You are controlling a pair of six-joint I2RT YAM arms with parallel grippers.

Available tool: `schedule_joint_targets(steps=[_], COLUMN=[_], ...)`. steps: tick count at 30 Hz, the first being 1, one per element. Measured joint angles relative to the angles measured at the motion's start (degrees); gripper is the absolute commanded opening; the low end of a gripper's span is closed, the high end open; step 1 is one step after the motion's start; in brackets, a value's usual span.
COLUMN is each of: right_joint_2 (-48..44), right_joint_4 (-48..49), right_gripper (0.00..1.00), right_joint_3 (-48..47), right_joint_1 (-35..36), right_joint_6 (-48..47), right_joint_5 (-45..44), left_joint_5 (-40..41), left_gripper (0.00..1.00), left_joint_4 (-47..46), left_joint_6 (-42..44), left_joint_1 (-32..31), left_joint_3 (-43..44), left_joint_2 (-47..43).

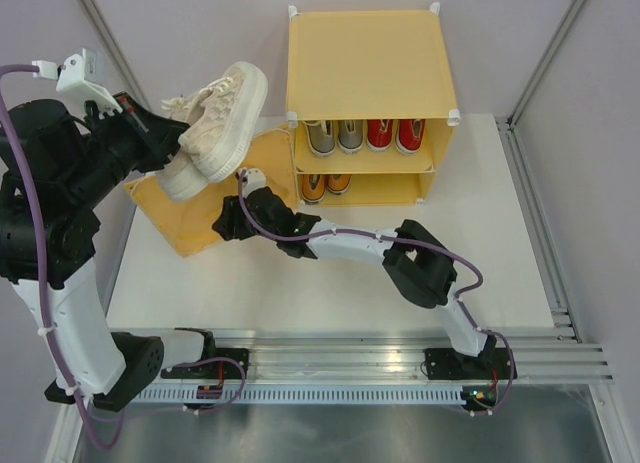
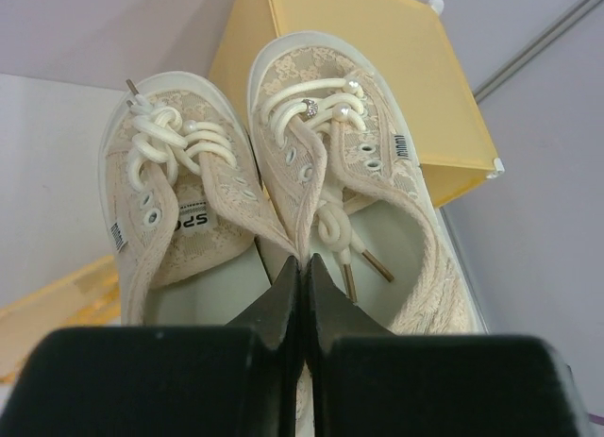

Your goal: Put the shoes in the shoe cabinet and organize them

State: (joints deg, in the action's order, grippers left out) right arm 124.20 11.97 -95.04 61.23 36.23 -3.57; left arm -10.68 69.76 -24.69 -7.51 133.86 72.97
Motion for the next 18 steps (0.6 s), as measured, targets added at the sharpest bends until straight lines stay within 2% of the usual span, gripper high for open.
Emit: schedule_joint_targets(steps=[5, 8, 13, 18], right_joint_2=[2.2, -0.2, -13.9, -35.9], right_joint_4=[-2.7, -2.9, -3.5, -4.0], right_gripper=[0.57, 0.57, 0.57, 0.57], right_joint_3=[-3.6, 0.0, 16.0, 32.2], right_joint_1=[-1.4, -1.6, -1.4, -1.4], right_joint_6=[0.1, -0.5, -2.1, -2.6], right_joint_5=[0.5, 0.6, 0.9, -1.9], left_joint_5=[-2.1, -3.6, -7.0, -11.0], left_gripper=[0.02, 0.02, 0.02, 0.02], left_joint_4=[-0.5, -1.6, -2.7, -3.7], left_joint_6=[0.0, 0.0, 0.0, 0.0], left_joint_1=[0.0, 0.0, 0.0, 0.0], left_joint_3=[-1.5, -4.5, -10.2, -16.6], left_joint_2=[-0.9, -2.3, -3.8, -5.5])
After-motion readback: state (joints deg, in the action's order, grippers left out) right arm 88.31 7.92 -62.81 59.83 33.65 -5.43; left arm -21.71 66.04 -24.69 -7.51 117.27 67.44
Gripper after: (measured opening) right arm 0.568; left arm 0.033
